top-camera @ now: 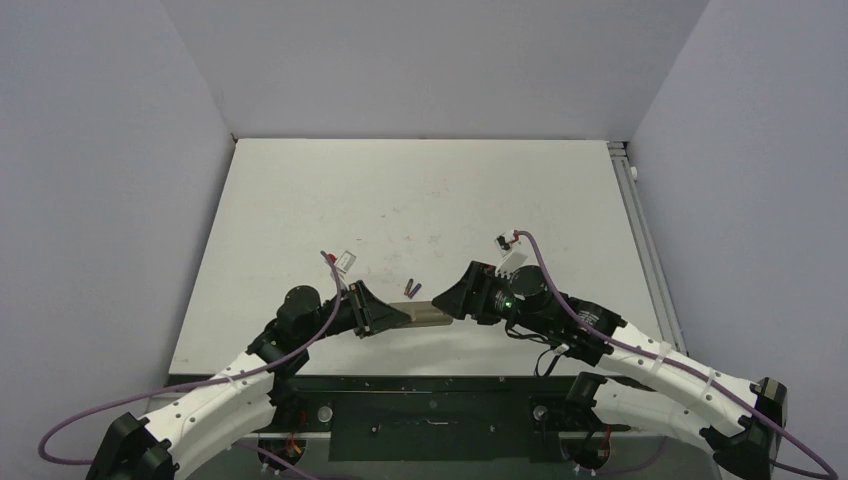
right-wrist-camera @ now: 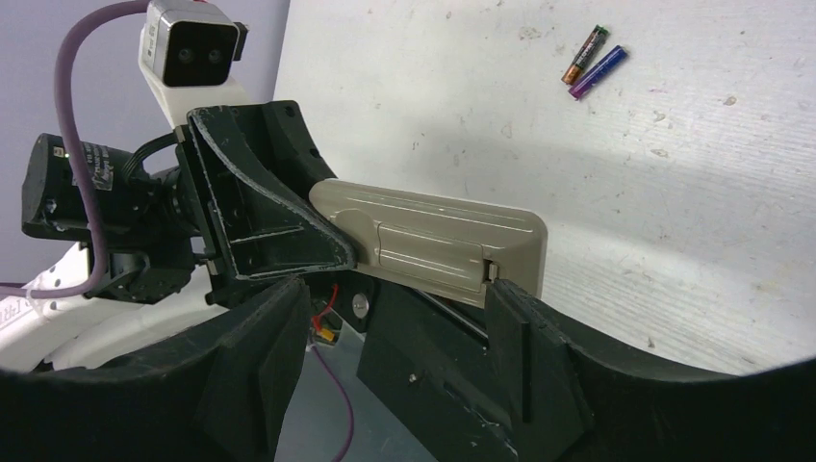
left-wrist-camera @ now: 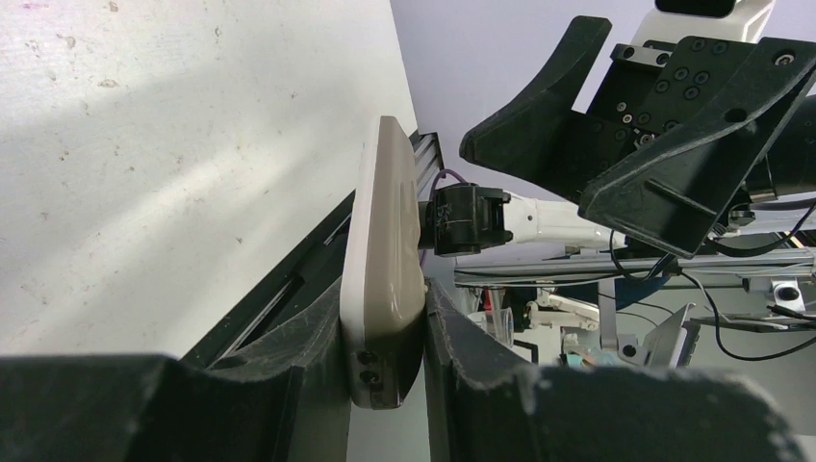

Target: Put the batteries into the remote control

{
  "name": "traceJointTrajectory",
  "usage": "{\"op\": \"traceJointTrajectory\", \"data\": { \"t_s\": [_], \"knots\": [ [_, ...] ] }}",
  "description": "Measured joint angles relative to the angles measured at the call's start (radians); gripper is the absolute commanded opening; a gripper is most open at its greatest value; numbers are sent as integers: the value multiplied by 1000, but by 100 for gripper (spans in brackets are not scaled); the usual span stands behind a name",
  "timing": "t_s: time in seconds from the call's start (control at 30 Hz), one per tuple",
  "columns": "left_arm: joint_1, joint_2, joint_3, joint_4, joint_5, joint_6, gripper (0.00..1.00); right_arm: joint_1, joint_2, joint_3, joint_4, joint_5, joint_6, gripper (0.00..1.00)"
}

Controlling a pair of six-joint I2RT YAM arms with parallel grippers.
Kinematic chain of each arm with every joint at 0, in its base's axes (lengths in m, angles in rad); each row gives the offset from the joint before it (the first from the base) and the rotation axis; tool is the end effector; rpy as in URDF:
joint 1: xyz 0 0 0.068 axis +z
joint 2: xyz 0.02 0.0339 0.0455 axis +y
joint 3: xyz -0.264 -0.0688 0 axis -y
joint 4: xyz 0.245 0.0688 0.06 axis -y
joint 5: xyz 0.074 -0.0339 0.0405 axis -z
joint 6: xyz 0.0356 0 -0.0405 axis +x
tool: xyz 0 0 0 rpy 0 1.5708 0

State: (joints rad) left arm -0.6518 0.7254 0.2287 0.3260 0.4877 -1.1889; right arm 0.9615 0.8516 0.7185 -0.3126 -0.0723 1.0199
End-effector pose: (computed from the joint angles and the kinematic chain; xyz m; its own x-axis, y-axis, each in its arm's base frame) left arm 0.1253 -0.1166 0.2067 -0.8883 -0.3534 -0.2934 0.2112 0.2530 -0.9441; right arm 0.1099 0.1619 0.2919 -0.8578 0.2558 -0.4458 -0.2375 0.5720 0.7851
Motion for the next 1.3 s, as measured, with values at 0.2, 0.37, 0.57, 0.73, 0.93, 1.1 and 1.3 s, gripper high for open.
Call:
{"op": "traceJointTrajectory", "data": {
  "t_s": [0.2, 0.37, 0.57, 0.73, 0.93, 1.1, 1.3],
  "knots": [
    [-2, 9, 4, -2, 5, 0, 0, -6, 16, -1, 35, -43, 19, 66],
    [-8, 18, 5, -1, 10, 0, 0, -6, 37, -3, 50, -64, 24, 66],
    [-11, 20, 14, -2, 13, 1, 0, -6, 51, -3, 50, -67, 24, 66],
    [-13, 21, 26, -8, 15, 7, 0, -6, 72, -3, 49, -66, 23, 66],
    [-14, 23, 29, -12, 15, 17, 0, -6, 78, -3, 48, -65, 20, 65],
    [-14, 24, 32, -18, 15, 24, 0, -6, 79, -3, 36, -60, 16, 65],
    [-15, 24, 36, -40, 14, 27, 0, -6, 83, -3, 21, -55, 15, 65]
  ]
}}
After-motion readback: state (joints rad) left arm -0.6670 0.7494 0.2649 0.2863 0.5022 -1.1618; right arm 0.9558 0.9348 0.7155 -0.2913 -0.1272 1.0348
